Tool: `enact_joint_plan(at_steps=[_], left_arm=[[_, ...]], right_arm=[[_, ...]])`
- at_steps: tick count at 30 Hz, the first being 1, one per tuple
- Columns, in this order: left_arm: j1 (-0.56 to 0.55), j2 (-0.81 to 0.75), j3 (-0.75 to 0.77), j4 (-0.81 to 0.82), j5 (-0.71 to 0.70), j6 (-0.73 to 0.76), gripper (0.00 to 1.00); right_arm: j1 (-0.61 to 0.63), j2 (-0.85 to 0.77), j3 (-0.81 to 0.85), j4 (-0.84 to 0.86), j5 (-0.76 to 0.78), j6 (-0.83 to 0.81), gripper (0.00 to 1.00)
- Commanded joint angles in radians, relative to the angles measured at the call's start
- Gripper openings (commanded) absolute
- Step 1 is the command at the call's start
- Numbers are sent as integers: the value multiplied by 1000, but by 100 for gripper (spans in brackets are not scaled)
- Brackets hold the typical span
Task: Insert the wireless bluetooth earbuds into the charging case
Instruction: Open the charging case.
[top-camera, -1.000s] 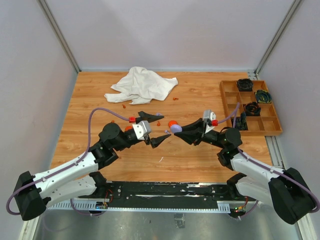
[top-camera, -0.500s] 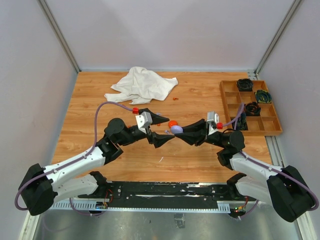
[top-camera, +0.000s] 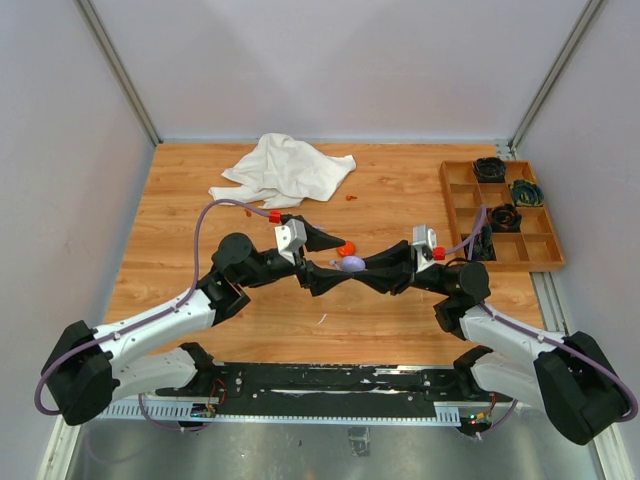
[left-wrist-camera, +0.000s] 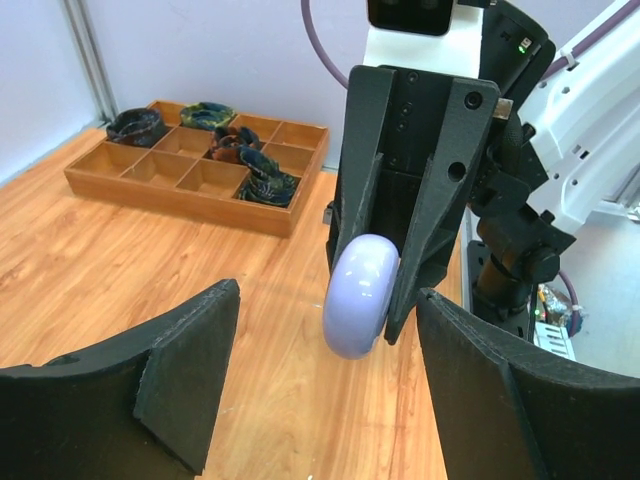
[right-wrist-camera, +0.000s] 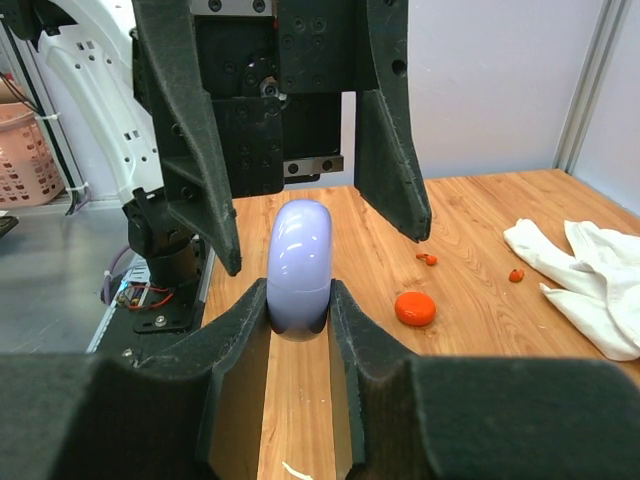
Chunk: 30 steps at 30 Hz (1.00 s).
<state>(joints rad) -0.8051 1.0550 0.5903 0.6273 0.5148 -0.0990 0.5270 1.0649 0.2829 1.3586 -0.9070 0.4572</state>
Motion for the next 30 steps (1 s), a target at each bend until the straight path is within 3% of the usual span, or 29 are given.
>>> enact_joint_plan(at_steps=[1, 30], left_arm=[[19, 8, 44, 44, 14, -36, 76], [59, 30, 125, -95, -99, -146, 76]], right_arm=[[-13, -26, 15, 69, -33, 11, 1], [-14, -24, 11, 85, -72, -1, 1]])
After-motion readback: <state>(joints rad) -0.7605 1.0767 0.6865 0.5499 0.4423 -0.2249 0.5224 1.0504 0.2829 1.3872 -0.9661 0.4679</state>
